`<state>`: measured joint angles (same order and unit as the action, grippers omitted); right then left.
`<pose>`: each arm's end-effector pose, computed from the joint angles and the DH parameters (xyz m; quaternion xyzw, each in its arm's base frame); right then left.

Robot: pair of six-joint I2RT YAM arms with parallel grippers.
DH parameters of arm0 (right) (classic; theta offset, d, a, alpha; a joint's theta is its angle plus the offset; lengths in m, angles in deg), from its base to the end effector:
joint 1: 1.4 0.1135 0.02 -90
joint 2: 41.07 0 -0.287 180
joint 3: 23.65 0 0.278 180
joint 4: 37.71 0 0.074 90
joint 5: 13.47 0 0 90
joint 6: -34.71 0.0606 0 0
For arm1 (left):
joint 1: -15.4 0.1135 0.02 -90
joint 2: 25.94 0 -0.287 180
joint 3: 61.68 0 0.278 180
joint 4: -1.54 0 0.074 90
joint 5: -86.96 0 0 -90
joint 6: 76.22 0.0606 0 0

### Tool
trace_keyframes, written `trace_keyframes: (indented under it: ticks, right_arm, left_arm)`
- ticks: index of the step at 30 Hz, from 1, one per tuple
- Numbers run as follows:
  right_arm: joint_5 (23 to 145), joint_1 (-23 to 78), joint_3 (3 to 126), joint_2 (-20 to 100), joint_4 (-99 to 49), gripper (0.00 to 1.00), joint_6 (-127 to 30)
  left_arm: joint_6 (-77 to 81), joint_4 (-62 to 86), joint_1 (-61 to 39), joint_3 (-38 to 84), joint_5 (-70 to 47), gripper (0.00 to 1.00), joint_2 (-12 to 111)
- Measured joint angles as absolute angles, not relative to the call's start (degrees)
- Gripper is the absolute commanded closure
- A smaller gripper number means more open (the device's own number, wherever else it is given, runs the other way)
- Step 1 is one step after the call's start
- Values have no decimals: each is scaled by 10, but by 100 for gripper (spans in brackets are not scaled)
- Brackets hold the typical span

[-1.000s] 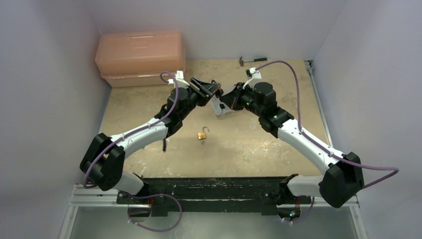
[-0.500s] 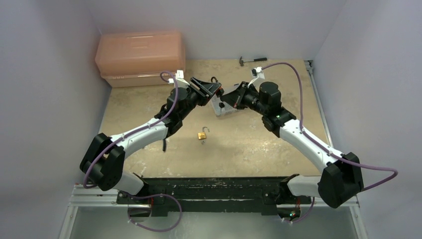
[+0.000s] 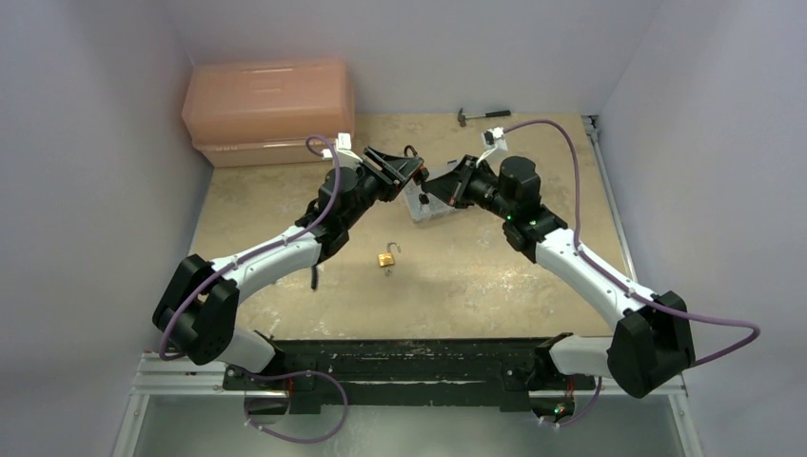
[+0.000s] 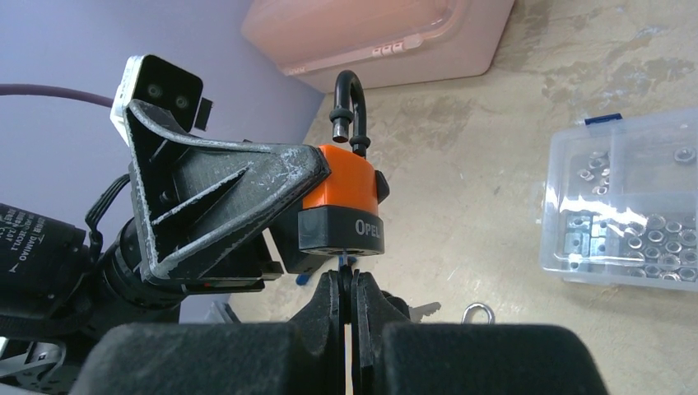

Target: Unlock with the key

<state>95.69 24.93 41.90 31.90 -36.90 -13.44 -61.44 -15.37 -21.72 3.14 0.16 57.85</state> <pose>0.2973 0.1693 0.3332 -0.0073 0.7534 0.4660 0.4640 0.3100 -0.2304 0.3036 -0.2531 0.6737 -0.5653 0.4031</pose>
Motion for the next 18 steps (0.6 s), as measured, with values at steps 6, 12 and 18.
trace_keyframes:
  ticks: [6, 12, 18]
  right_arm:
    - [972, 243, 405, 319, -397, 100, -117]
    - [1002, 232, 382, 324, -441, 100, -84]
    - [1053, 212, 365, 337, -501, 100, -33]
  left_arm:
    - [-615, -169, -217, 25, 0, 100, 578]
    - [-616, -187, -217, 14, -5, 100, 578]
    - [-617, -224, -217, -1, -9, 100, 578]
